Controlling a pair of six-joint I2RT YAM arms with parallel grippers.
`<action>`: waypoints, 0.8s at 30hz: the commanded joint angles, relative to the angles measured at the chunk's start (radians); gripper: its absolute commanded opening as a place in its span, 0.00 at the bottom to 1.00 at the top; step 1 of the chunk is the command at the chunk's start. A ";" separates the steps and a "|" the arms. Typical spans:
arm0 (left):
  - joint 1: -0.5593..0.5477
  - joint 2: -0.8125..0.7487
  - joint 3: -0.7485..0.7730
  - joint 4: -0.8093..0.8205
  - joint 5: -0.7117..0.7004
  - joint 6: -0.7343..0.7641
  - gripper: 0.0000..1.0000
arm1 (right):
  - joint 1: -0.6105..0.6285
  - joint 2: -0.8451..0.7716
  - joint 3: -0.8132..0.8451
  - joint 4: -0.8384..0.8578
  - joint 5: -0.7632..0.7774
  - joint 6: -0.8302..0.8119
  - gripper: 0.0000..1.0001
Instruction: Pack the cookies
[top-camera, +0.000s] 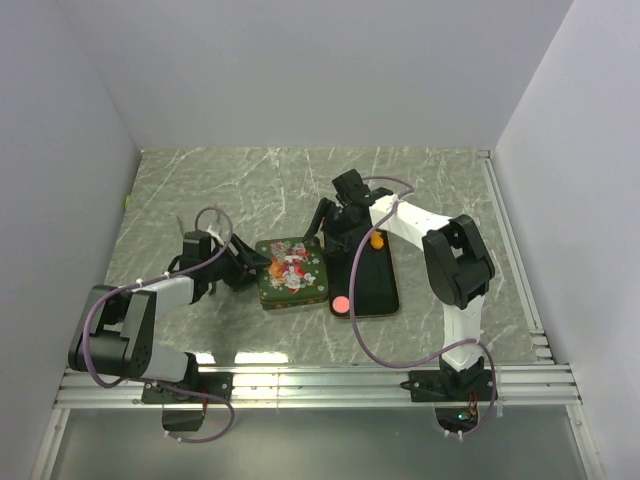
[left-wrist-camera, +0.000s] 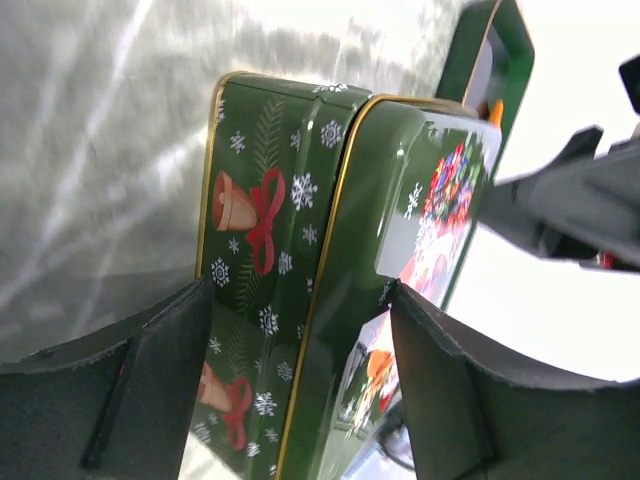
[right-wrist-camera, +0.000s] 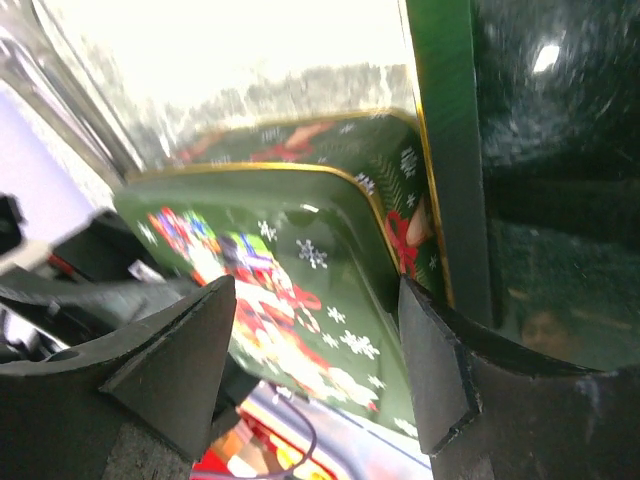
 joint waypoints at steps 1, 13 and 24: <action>-0.097 0.026 -0.091 -0.092 0.247 -0.057 0.70 | 0.089 0.013 0.047 0.161 -0.077 0.054 0.72; -0.097 0.067 -0.187 0.046 0.241 -0.104 0.27 | 0.144 0.011 -0.011 0.187 -0.077 0.075 0.71; -0.097 -0.023 -0.111 -0.094 0.185 -0.040 0.93 | 0.165 -0.018 -0.050 0.179 -0.057 0.066 0.71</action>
